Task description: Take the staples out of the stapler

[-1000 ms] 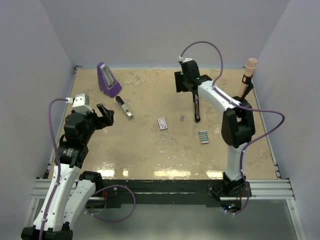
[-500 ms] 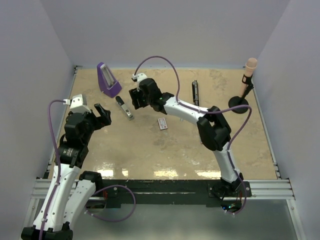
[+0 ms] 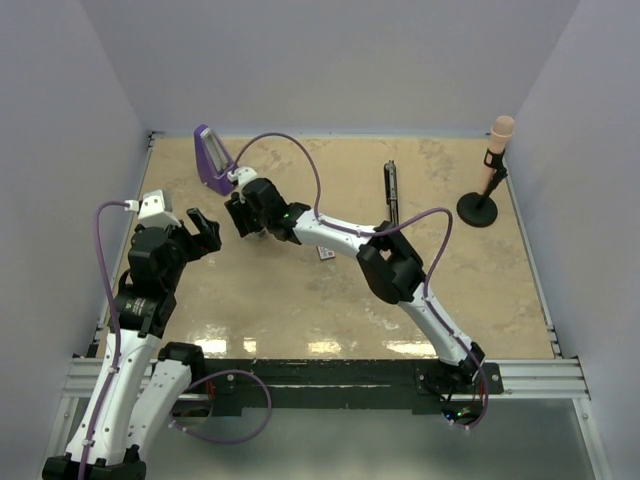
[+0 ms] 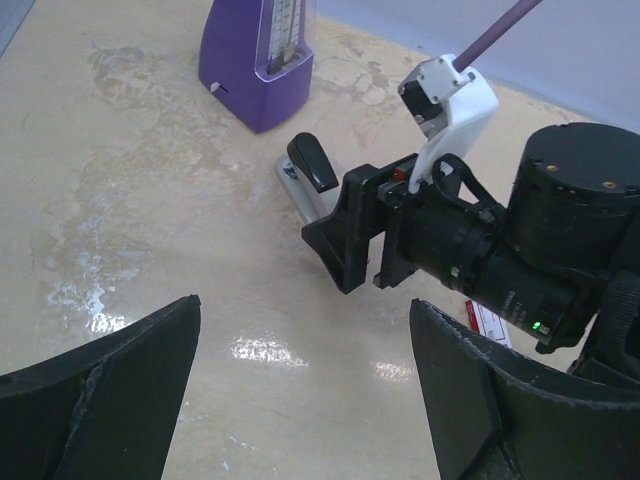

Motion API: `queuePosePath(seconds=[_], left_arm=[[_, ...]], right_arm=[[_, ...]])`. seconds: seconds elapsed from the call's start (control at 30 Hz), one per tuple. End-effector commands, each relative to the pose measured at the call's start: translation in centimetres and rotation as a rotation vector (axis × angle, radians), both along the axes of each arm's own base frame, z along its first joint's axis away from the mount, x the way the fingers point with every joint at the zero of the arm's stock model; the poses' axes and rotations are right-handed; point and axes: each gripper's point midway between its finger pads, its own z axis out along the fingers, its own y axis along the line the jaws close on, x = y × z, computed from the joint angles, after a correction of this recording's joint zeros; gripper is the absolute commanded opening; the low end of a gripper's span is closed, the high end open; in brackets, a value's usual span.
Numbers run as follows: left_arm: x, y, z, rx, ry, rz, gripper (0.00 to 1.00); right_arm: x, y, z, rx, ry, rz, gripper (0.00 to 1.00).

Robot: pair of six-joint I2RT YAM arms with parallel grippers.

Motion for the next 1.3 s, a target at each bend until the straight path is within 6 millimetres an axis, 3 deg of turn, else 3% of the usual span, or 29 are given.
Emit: queuePosePath(seconds=[0.0,0.27,0.6,0.83,0.87,0.93,1.07,1.1,1.17,1.2,1.27], left_arm=[[0.2,0.2,2.2,-0.016,-0.054,0.019,0.89],[0.2,-0.2,2.1,-0.018,-0.056,-0.005,0.89],[0.3,-0.4,2.0,-0.019,-0.053,-0.015,0.89],[0.3,-0.5,1.9,-0.02,-0.051,-0.02,0.88],[0.3,-0.5,1.9,-0.02,-0.051,-0.021,0.88],[0.3,-0.5,1.9,-0.02,-0.049,-0.025,0.88],[0.4,-0.7,1.7,-0.022,-0.041,-0.03,0.87],[0.4,-0.7,1.7,-0.026,-0.041,-0.032,0.86],[0.5,-0.9,1.5,-0.029,-0.036,-0.041,0.86],[0.5,-0.9,1.4,-0.032,-0.031,-0.041,0.85],[0.7,-1.4,1.0,-0.046,-0.02,-0.06,0.85]], right_arm=[[1.3,1.3,1.7,0.017,-0.068,-0.033,0.64],[2.5,0.2,1.5,-0.037,-0.134,-0.102,0.49],[2.3,0.5,-0.5,-0.063,-0.111,-0.074,0.53],[2.2,0.7,-1.1,-0.066,-0.103,-0.065,0.48],[2.2,0.7,-1.0,-0.066,-0.105,-0.066,0.46],[2.2,0.6,-1.0,-0.067,-0.11,-0.071,0.29],[1.9,-0.1,0.5,-0.053,-0.134,-0.079,0.11],[1.9,-0.3,2.8,-0.025,-0.157,-0.081,0.05],[1.3,-1.2,3.1,-0.02,-0.163,-0.08,0.0],[0.8,-1.5,5.9,0.012,-0.185,-0.069,0.0],[-0.1,-2.5,6.6,0.03,-0.204,-0.057,0.0]])
